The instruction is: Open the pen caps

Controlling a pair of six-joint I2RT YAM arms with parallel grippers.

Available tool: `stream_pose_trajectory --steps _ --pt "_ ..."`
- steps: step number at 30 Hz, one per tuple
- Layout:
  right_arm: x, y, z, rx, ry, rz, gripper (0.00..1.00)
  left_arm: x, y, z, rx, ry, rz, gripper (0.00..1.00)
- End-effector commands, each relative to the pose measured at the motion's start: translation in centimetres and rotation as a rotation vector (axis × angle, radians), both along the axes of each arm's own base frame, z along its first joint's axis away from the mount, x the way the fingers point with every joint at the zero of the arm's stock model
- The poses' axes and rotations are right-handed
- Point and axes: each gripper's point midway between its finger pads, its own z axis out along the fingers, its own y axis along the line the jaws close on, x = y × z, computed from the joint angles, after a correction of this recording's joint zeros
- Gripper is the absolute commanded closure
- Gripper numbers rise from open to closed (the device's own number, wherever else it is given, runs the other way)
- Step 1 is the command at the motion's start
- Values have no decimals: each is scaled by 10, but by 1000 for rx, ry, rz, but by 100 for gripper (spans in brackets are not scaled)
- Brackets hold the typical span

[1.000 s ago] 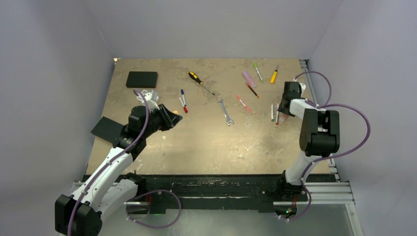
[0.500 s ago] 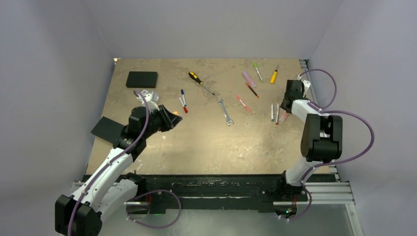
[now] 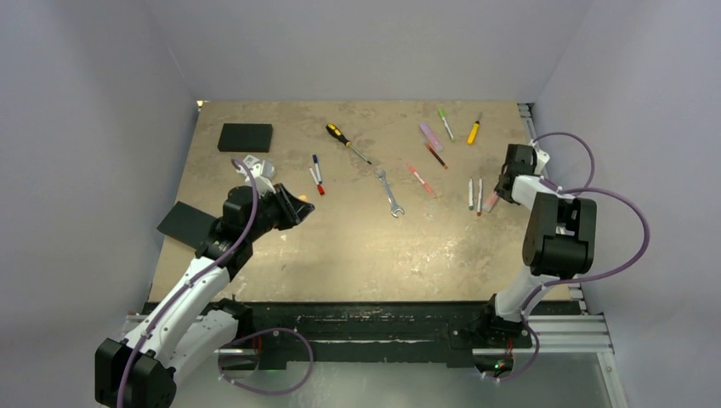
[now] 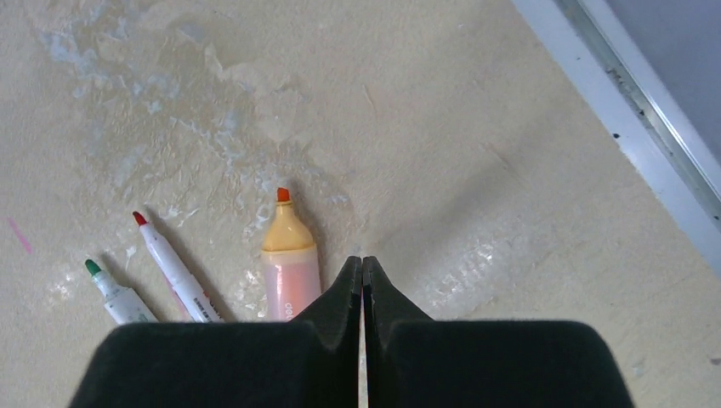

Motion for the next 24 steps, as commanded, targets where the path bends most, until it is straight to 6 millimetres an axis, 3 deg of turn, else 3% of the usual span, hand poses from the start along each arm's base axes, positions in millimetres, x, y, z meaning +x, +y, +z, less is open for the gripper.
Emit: stream_pose_trajectory --steps 1,8,16,24 --pt "9 13 -10 53 -17 53 99 1 3 7 20 -31 5 100" --pt "10 19 -25 87 8 75 100 2 3 7 19 -26 5 100" --pt "22 21 -23 86 -16 120 99 4 2 9 20 -27 7 100" --pt "34 43 -24 121 -32 219 98 3 3 12 16 -37 8 100"
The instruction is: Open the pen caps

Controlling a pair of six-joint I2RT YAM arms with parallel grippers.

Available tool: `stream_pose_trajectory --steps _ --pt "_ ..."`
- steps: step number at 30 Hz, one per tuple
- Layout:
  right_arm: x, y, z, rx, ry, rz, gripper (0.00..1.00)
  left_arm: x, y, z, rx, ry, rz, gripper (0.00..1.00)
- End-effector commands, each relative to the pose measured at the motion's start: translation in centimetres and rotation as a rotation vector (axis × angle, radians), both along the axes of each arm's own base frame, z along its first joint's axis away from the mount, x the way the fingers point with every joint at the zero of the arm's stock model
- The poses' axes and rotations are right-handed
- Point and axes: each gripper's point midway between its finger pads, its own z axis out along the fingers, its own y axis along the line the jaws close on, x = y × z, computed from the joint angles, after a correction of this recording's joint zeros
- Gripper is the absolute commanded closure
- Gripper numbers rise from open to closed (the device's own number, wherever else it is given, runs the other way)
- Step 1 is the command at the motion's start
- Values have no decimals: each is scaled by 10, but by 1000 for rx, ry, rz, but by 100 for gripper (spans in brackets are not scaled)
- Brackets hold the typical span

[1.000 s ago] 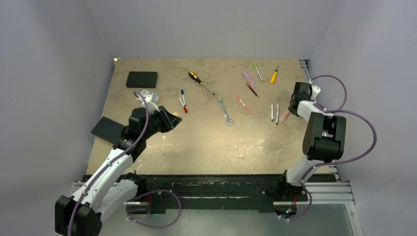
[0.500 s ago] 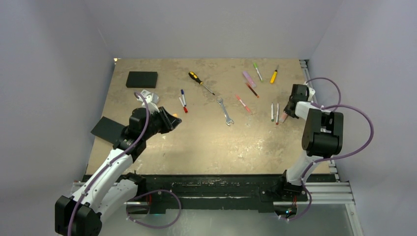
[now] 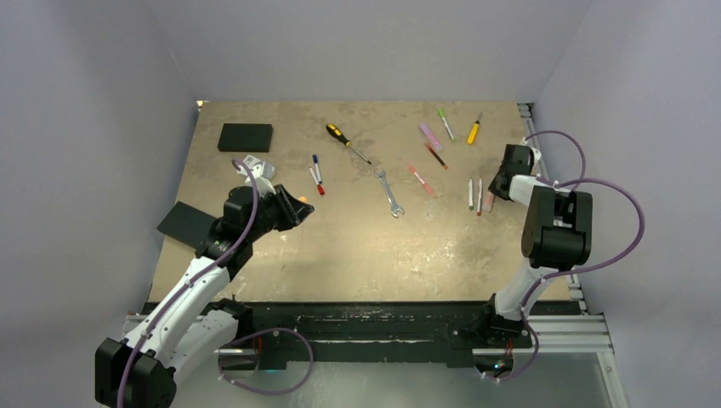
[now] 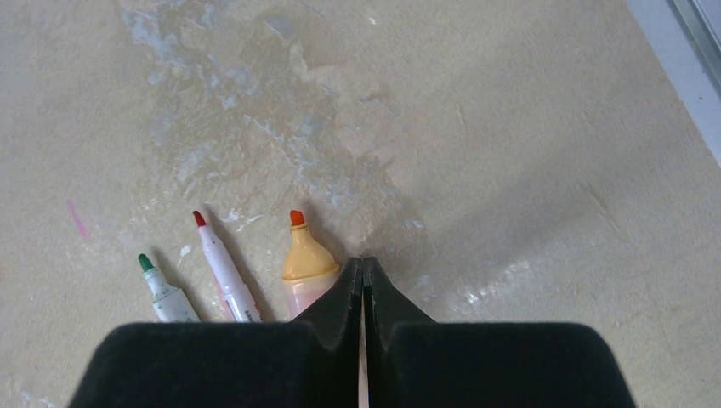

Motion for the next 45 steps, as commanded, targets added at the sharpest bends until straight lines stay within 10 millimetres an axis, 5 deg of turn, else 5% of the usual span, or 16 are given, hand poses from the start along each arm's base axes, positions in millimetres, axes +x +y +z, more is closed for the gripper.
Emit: stream_pose_trajectory --steps 1,11,14,16,20,23,27,32,39,45 --pt "14 24 -7 45 2 99 98 4 1 17 4 -59 -1 100" --pt "14 22 1 25 -6 55 94 3 3 17 10 -61 6 100" --pt "7 10 35 -27 -67 -18 91 4 6 20 22 -59 22 100" --pt "12 6 68 -16 -176 -87 66 7 12 22 45 -61 56 100" --pt "29 12 132 11 -357 -79 44 21 35 22 125 -40 191 100" --pt "35 48 177 98 -523 11 39 34 50 15 168 -8 293 100" --pt "24 148 211 215 -684 301 37 52 67 -10 264 42 394 100" --pt "-11 237 212 315 -722 556 37 72 98 -54 438 169 493 100" --pt "-64 300 184 383 -665 731 36 88 123 -102 563 301 569 100" --pt "-93 312 173 415 -649 782 35 99 130 -125 660 355 552 96"
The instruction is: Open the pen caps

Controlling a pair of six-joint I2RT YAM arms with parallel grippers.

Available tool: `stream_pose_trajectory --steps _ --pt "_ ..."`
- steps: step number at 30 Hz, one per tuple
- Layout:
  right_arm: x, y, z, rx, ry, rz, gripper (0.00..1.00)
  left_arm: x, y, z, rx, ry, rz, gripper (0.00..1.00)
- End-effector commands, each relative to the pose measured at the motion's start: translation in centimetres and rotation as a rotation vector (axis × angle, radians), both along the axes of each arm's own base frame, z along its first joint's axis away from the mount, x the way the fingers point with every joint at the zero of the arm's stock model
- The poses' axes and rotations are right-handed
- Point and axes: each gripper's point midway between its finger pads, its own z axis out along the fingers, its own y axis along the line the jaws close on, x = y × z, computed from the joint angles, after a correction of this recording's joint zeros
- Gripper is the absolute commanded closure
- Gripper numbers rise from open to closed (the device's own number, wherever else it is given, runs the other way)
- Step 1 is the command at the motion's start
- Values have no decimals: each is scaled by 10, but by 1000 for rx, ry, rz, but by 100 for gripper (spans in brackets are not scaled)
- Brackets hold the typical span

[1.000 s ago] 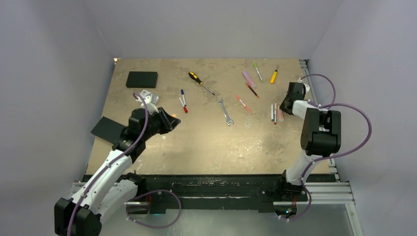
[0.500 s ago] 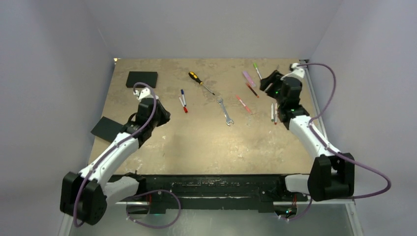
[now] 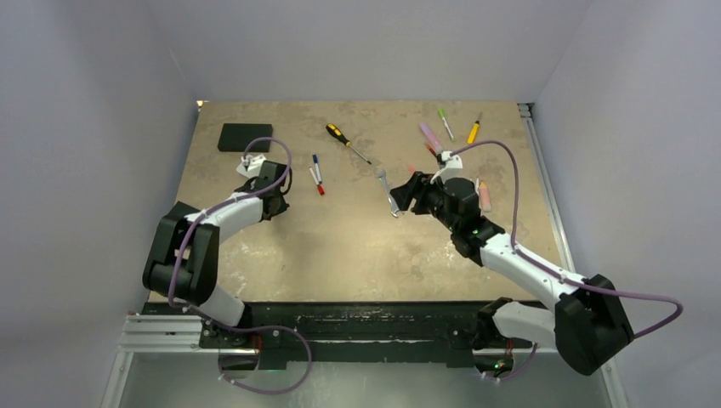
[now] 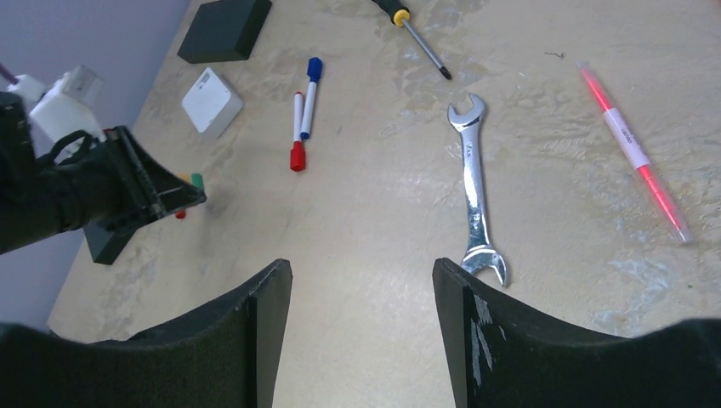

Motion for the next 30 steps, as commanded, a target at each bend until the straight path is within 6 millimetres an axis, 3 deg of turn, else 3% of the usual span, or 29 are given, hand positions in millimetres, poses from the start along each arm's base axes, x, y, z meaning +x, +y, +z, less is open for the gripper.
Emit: stream_pose_trajectory --steps 1,12,18,21,24,29,30 --pt "-10 2 18 53 -66 16 35 20 10 4 77 -1 3 94" --pt "-15 1 21 41 -74 30 34 21 2 -9 50 39 -32 70" --pt "-16 0 29 35 -86 35 34 22 -4 1 21 21 -56 53" --pt "-17 0 35 34 -91 40 33 25 -9 16 1 -9 -68 49" --pt "-21 0 41 35 -105 57 34 35 -22 46 -33 -107 -97 46" --pt "-31 3 41 24 -114 110 35 70 -78 99 -215 -345 -273 45" --pt "-33 3 39 19 -108 116 35 85 -88 109 -240 -395 -298 45"
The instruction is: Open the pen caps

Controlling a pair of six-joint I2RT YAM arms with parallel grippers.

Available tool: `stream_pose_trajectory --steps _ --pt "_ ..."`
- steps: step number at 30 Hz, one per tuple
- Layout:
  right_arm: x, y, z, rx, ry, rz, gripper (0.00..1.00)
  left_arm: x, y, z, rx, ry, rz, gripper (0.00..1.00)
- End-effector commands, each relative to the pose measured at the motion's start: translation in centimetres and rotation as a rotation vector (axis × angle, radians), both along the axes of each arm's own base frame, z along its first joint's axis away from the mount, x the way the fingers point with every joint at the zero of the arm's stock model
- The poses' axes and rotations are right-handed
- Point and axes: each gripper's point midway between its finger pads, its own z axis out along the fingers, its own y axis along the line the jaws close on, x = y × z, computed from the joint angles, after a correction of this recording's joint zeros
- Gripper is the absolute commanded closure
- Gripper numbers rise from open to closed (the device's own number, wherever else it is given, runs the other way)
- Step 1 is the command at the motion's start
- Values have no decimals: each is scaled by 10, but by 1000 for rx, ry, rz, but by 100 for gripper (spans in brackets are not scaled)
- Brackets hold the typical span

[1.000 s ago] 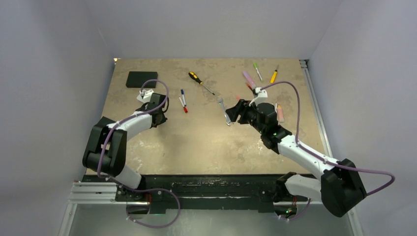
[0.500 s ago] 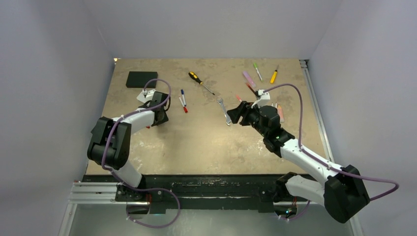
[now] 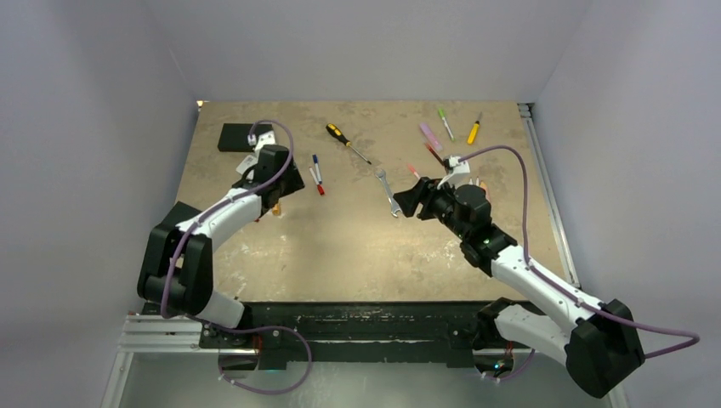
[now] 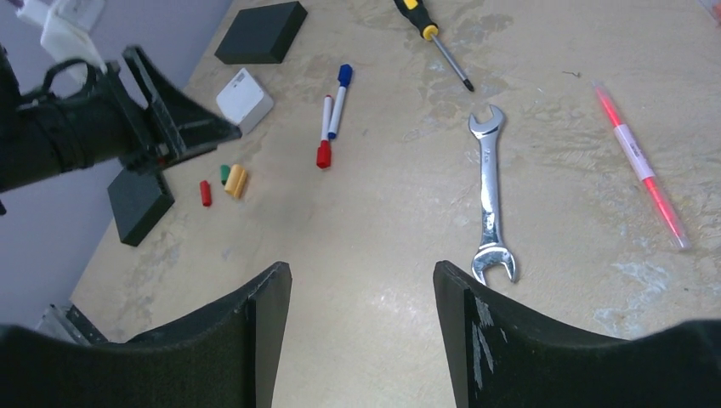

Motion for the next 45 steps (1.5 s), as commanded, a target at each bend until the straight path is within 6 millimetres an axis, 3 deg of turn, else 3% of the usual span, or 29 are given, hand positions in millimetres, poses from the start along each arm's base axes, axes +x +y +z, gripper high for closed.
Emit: stream_pose_trajectory --steps 1,4,12,25,31,36,40,42,45 --pt "-8 5 18 -1 -47 62 35 61 -57 66 -157 -256 -177 45" --pt "-13 3 18 3 -45 64 36 93 -73 53 -145 -208 -224 45" --pt "-21 3 14 -4 -29 86 36 136 -83 10 -44 -101 -233 47" --pt "-25 7 6 11 -15 110 36 154 -62 -35 149 32 -141 52" --pt "-26 5 7 -4 -15 108 36 158 -62 -54 164 66 -134 60" --pt "-27 2 7 -5 -19 100 38 163 -63 -60 177 75 -133 73" --pt "-27 1 9 -8 -22 97 38 164 -63 -60 185 76 -130 92" --pt "-27 0 11 -12 -25 91 38 166 -63 -48 177 46 -125 100" --pt "-26 -1 16 -12 -37 85 38 171 -66 -1 139 -60 -116 100"
